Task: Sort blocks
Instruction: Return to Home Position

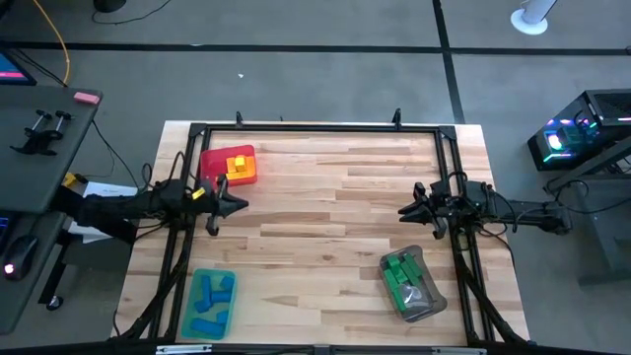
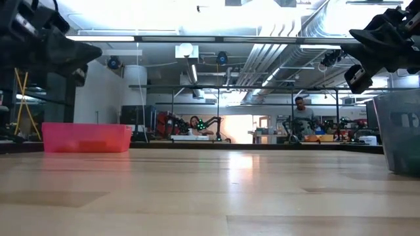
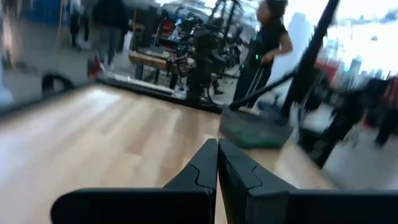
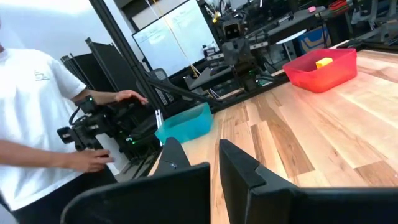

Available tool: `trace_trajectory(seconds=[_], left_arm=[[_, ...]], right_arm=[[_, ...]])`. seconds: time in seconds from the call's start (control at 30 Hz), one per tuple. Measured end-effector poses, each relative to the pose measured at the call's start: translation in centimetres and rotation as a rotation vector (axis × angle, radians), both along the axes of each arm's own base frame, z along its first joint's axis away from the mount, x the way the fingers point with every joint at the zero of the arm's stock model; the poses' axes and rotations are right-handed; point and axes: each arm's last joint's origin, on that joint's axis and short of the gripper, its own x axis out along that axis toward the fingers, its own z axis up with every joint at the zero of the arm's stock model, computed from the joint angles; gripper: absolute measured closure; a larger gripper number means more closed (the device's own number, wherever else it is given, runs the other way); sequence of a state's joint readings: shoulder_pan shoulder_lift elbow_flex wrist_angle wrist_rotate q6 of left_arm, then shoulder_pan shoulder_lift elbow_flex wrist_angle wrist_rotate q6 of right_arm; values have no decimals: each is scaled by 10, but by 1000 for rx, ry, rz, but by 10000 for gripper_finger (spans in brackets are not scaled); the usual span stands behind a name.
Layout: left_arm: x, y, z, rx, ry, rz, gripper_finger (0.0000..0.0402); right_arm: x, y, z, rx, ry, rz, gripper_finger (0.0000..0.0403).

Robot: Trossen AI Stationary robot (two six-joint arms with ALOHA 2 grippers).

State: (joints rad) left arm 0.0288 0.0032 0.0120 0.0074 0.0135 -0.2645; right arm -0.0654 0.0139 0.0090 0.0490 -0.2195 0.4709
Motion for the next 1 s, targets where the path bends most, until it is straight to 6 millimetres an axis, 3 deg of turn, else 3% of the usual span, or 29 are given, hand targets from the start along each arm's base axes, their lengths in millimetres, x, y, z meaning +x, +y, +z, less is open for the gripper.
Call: trace_trajectory(seconds=[0.13, 0.23, 1.0], left_arm=[[0, -1, 0, 222, 2, -8, 401], [0, -1, 0, 274, 2, -8, 401], [0, -1, 0, 268, 3, -7, 401]], right_arm=[[0, 0, 0, 0, 0, 0, 402], [0, 0, 0, 0, 0, 0, 402], [0, 0, 0, 0, 0, 0, 402]])
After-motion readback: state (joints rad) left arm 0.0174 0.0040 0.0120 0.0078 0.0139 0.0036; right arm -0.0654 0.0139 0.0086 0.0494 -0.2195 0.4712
